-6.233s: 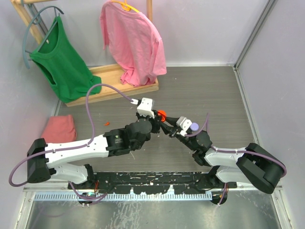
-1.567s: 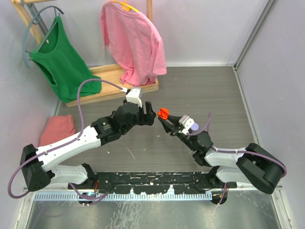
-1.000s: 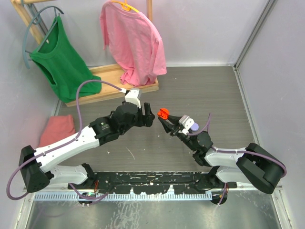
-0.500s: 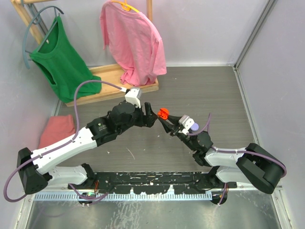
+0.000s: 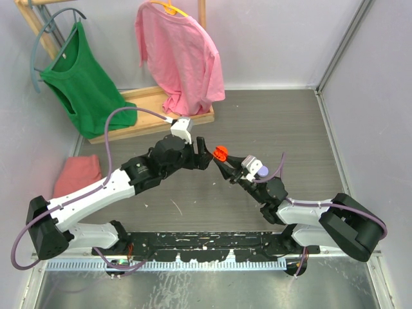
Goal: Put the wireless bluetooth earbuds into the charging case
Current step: Place the earbud in the charging case, then pick up the earbud from the center of the board.
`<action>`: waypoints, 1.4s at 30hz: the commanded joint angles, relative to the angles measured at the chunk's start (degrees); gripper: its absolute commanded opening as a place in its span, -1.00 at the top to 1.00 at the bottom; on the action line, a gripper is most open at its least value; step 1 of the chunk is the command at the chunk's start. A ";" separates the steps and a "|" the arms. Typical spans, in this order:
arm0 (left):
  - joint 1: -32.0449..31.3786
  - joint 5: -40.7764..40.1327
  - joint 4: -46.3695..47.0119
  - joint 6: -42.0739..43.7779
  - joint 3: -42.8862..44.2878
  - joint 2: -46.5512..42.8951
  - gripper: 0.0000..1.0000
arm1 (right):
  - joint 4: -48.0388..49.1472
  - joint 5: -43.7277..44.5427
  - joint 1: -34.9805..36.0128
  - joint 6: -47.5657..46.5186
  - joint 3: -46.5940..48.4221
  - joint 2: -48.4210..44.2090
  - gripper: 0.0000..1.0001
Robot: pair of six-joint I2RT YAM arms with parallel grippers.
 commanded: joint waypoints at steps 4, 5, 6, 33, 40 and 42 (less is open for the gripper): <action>0.78 -0.07 2.89 1.10 2.20 -1.29 -0.47 | 3.69 -0.06 0.08 0.59 0.31 -1.14 0.98; 0.80 -0.61 2.05 1.27 2.10 -1.50 -0.47 | 3.62 0.26 0.03 0.60 0.27 -1.19 0.98; 0.87 -1.40 0.81 1.41 1.96 -1.87 -0.48 | 3.43 0.47 0.04 0.60 0.24 -1.12 0.98; 17.78 -2.53 -27.67 0.43 -6.12 -5.09 -0.56 | 1.85 1.99 0.04 2.45 -4.58 -0.96 0.98; 25.26 1.78 -27.40 0.91 -7.19 -1.14 -0.56 | 0.58 1.69 0.06 3.25 -4.80 -1.56 0.98; 27.04 3.04 -27.17 1.10 -6.94 0.23 -0.56 | 1.30 0.96 -0.01 3.72 -4.61 -0.83 0.98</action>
